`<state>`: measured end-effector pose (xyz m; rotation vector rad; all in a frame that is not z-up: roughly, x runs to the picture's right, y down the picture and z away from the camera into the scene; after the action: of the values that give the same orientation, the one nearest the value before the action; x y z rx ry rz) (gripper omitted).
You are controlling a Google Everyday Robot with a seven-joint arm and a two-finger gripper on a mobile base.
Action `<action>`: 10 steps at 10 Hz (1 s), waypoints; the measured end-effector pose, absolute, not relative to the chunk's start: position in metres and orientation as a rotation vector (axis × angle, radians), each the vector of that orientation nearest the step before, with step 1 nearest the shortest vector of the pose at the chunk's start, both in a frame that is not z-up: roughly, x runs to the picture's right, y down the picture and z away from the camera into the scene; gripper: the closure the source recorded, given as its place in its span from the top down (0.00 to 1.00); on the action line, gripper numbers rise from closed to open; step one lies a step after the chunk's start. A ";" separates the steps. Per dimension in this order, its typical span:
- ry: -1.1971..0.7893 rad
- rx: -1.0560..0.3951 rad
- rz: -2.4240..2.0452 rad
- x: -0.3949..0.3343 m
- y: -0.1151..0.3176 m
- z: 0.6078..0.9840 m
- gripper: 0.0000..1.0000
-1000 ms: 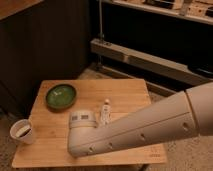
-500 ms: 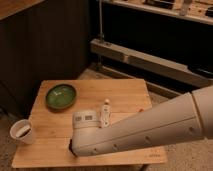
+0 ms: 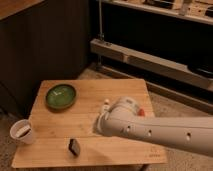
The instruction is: Knock the eraser over
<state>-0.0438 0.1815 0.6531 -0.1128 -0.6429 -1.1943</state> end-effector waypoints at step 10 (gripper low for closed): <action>-1.068 -0.233 -0.888 -0.046 0.193 0.674 0.02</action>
<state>-0.0465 0.1927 0.6743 -0.2332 -1.0684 -0.8878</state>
